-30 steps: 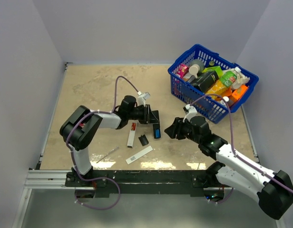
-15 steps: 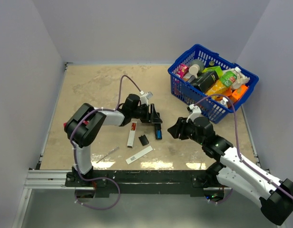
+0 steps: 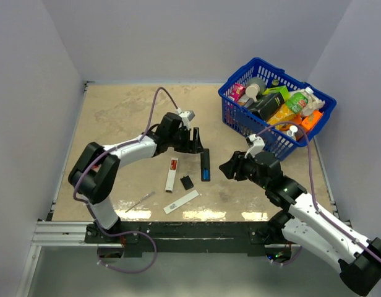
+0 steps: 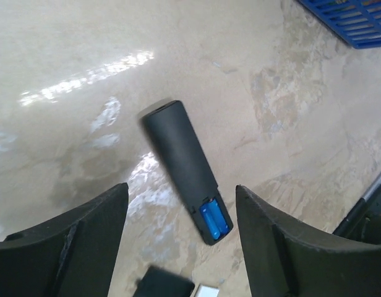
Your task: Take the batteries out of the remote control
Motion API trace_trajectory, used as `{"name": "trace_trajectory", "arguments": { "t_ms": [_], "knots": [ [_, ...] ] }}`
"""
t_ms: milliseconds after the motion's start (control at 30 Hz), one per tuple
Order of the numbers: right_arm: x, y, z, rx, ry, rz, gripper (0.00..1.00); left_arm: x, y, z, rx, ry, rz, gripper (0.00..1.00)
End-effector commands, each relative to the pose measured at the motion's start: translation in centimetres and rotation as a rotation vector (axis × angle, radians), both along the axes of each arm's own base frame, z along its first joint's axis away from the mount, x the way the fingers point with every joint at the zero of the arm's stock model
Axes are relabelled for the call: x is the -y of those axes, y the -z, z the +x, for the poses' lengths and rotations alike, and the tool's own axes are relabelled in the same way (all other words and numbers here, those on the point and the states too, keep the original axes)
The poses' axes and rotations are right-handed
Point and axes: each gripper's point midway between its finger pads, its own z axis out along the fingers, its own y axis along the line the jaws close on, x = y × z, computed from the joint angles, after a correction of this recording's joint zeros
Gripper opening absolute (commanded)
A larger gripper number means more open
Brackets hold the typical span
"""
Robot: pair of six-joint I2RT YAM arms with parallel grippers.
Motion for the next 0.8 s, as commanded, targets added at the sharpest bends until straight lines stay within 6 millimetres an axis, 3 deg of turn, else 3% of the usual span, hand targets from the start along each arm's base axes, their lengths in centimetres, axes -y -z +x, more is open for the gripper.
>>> {"name": "trace_trajectory", "arguments": {
  "t_ms": [0,200,233,267,367,400,467,600,767],
  "knots": [
    [-0.2,-2.7,0.8,0.060,0.013,0.032,0.51,-4.2,-3.9,1.2,0.109,-0.146,0.161,0.74],
    [-0.3,-3.0,0.4,0.055,-0.005,0.039,0.51,-12.1,-5.0,-0.8,0.071,-0.383,0.382,0.74],
    [-0.2,-3.1,0.3,0.058,-0.005,0.040,0.51,-13.4,-4.3,-1.7,0.047,-0.395,0.421,0.74],
    [-0.2,-3.3,0.3,0.065,-0.004,0.043,0.51,-14.4,-5.2,-2.1,0.065,-0.421,0.424,0.74],
    [0.0,-3.6,0.3,0.075,-0.003,0.041,0.51,-17.0,-5.1,-4.4,0.027,-0.468,0.461,0.73],
    [0.0,-3.8,0.3,0.076,-0.002,0.040,0.51,-17.8,-4.0,-5.7,-0.006,-0.460,0.490,0.73],
    [0.0,-4.0,0.3,0.080,-0.004,0.037,0.51,-18.5,-4.1,-7.1,-0.022,-0.461,0.472,0.73],
    [0.1,-4.0,0.4,0.079,-0.001,0.029,0.50,-20.8,-1.9,-10.8,-0.137,-0.494,0.487,0.72],
    [-0.3,-3.7,0.4,0.066,-0.006,0.040,0.51,-20.4,-3.9,-11.5,-0.123,-0.516,0.367,0.75]
  ]
}}
